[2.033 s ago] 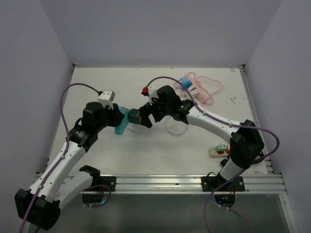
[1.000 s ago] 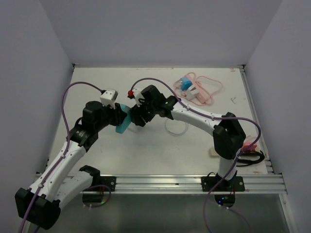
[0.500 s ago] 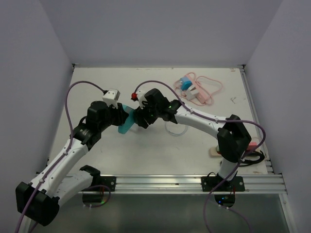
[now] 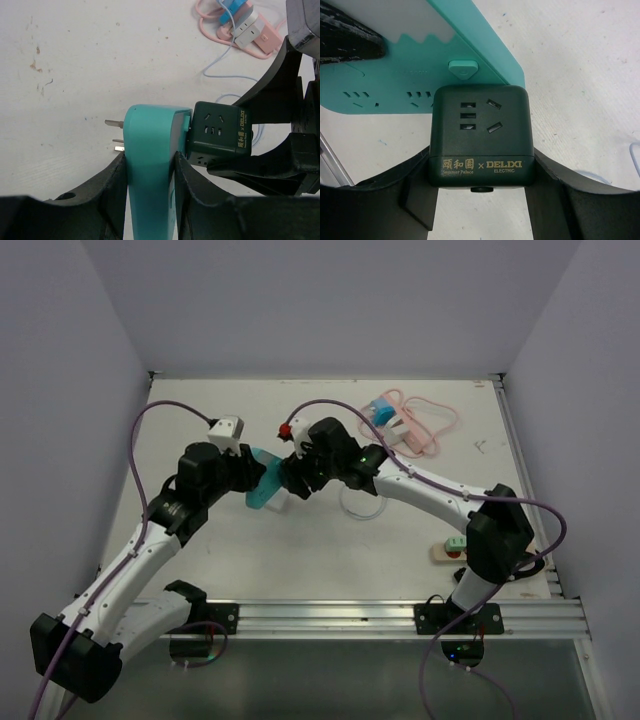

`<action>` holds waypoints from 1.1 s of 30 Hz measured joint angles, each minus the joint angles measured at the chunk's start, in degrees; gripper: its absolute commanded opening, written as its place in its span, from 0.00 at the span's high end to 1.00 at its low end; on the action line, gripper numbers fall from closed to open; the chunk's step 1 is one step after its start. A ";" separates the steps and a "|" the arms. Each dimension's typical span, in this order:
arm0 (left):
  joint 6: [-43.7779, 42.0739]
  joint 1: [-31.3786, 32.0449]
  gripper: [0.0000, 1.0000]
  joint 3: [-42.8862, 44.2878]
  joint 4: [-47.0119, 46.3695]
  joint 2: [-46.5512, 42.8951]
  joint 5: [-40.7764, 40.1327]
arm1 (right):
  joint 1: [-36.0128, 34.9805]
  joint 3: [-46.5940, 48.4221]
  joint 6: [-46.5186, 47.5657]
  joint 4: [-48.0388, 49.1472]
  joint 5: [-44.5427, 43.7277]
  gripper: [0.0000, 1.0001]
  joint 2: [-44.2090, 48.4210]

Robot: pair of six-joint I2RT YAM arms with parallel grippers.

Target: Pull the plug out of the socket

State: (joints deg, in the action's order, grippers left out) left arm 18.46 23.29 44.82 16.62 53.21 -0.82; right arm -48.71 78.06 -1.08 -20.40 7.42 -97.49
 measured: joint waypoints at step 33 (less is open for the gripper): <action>8.85 -2.97 0.37 -6.10 -8.11 7.50 15.76 | 1.31 -1.84 -8.66 -1.33 2.54 1.00 1.64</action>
State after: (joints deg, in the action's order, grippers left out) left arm 27.31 20.32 38.72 8.51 60.71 14.94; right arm -47.40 76.23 -9.74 -21.74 9.96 -95.85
